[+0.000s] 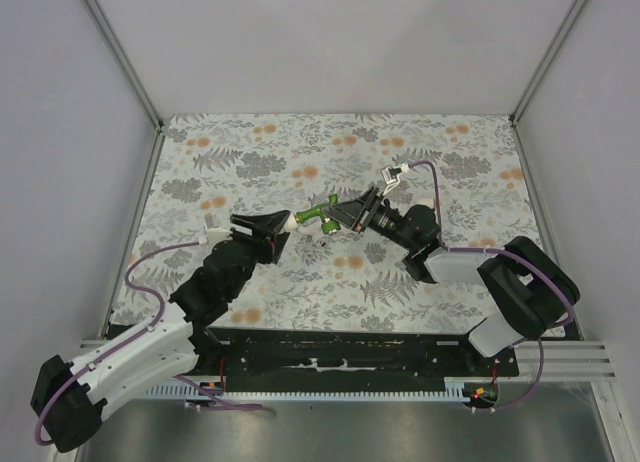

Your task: Install the water faucets

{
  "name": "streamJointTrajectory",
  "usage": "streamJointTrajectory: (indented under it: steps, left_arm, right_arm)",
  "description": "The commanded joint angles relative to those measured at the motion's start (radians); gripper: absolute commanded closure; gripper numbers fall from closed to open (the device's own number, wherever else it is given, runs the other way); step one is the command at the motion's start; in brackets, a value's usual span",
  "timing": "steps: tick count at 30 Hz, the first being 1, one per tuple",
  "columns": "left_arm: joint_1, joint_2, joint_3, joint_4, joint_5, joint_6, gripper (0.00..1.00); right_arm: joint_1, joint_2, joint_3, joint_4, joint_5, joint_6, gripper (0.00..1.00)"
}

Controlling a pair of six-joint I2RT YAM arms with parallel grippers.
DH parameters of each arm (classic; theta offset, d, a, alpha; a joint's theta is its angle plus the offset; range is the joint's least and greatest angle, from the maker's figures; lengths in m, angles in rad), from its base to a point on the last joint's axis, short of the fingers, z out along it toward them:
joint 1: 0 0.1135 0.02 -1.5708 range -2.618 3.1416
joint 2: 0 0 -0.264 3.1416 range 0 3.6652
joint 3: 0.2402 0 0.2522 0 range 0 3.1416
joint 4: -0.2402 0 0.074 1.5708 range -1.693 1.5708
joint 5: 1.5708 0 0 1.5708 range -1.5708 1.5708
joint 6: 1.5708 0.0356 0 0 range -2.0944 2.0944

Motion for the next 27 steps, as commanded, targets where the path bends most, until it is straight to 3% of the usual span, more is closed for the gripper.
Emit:
streamJointTrajectory:
  steps: [1, 5, 10, 13, 21, 25, 27]
  left_arm:
    - [0.007, 0.014, -0.009, 0.114, -0.03, -0.068, 0.3]
    - [0.005, 0.005, -0.041, 0.17, -0.057, -0.066, 0.41]
    - [0.007, -0.009, -0.072, 0.241, -0.074, 0.002, 0.76]
    - [0.007, -0.012, -0.096, 0.33, -0.076, 0.14, 0.98]
    - [0.007, -0.078, -0.164, 0.577, -0.014, 0.755, 0.98]
    - [0.007, -0.123, -0.207, 0.674, 0.012, 0.892, 0.98]
    - [0.007, -0.132, -0.205, 0.68, 0.016, 0.88, 0.98]
  right_arm:
    - [0.01, -0.026, -0.001, 0.102, 0.017, -0.007, 0.97]
    - [0.018, -0.026, -0.008, 0.101, 0.02, 0.008, 0.97]
    - [0.021, -0.052, -0.014, 0.029, 0.028, 0.069, 0.97]
    - [0.023, -0.095, -0.014, -0.087, 0.042, 0.101, 0.96]
    - [0.021, -0.143, 0.0, -0.244, 0.033, 0.195, 0.92]
    - [0.023, -0.098, -0.015, -0.183, 0.032, 0.259, 0.9]
    - [0.023, -0.083, -0.027, -0.129, 0.055, 0.279, 0.82]
